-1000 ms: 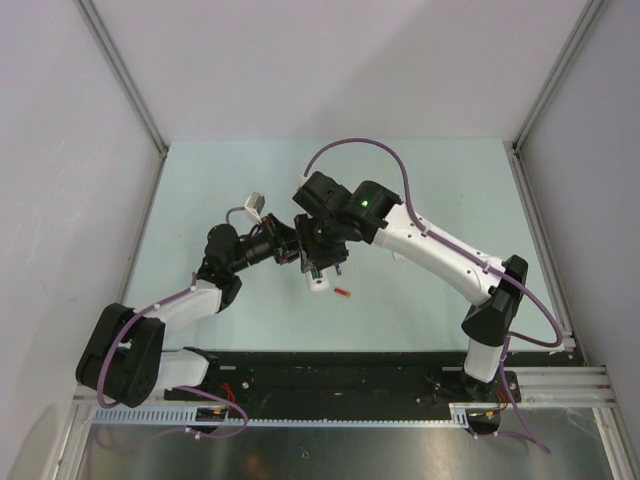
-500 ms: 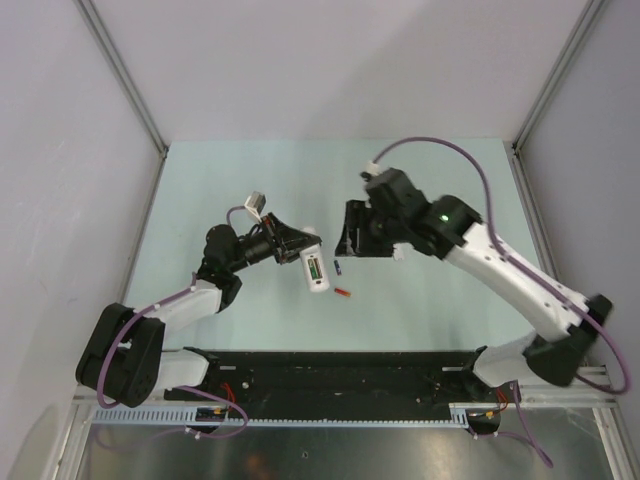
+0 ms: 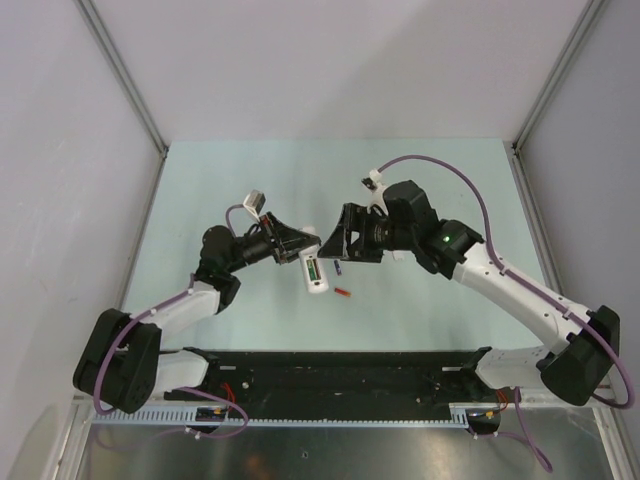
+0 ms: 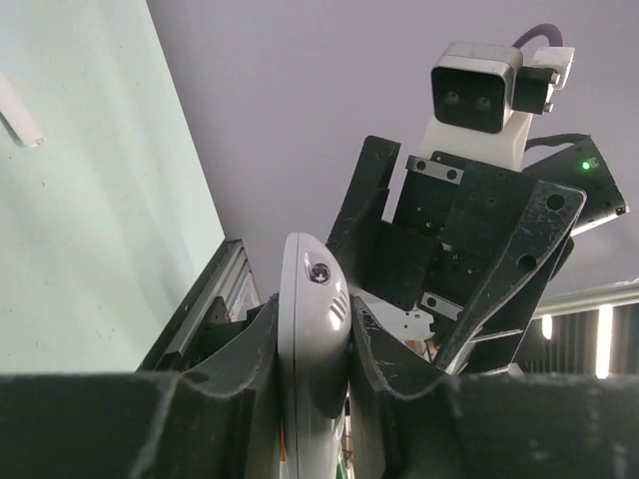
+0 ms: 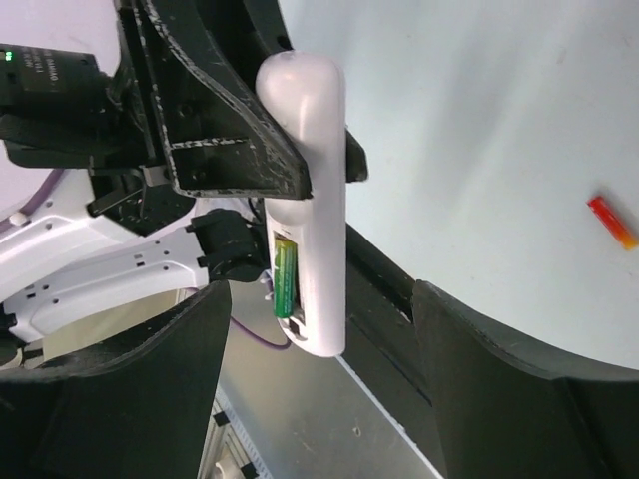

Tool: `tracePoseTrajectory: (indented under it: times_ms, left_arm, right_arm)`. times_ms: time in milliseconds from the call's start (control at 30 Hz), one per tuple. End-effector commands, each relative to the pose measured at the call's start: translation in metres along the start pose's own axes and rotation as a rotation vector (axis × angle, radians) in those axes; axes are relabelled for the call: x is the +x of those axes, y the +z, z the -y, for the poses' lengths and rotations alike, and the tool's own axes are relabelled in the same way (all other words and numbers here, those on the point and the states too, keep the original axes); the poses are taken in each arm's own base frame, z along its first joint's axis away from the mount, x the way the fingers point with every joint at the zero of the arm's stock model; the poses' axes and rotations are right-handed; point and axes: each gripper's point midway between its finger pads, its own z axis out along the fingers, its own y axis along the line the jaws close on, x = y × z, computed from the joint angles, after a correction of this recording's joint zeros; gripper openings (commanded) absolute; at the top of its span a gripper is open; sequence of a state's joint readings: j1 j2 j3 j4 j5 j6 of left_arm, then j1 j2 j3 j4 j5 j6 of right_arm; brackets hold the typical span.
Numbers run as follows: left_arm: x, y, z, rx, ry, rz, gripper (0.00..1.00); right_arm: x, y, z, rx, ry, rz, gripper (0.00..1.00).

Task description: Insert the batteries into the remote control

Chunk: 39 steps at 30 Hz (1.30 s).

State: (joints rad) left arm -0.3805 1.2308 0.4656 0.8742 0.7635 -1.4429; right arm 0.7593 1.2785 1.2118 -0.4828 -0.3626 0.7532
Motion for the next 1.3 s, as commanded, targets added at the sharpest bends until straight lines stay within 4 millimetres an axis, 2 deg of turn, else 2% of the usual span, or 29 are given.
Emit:
tracePoseTrajectory:
  times_ms: [0,67,500,1100,1267]
  left_arm:
    - [0.005,-0.002,0.025,0.074,0.044,-0.016,0.0]
    - [0.006,-0.003,0.026,0.076,0.043,-0.019,0.0]
    - [0.002,-0.002,0.04,0.099,0.028,-0.008,0.0]
    - [-0.001,-0.001,0.05,0.118,0.028,0.006,0.0]
    - [0.0,-0.002,0.052,0.124,0.033,0.003,0.0]
  right_arm:
    - [-0.005,0.007,-0.026,-0.16,-0.015,0.012,0.78]
    - [-0.004,0.009,-0.032,-0.197,-0.022,0.013,0.77]
    - [0.019,0.026,-0.034,-0.262,-0.027,-0.076,0.72]
    - [0.033,0.027,-0.031,-0.33,0.009,-0.105,0.56]
    - [0.033,0.03,-0.035,-0.358,0.014,-0.105,0.47]
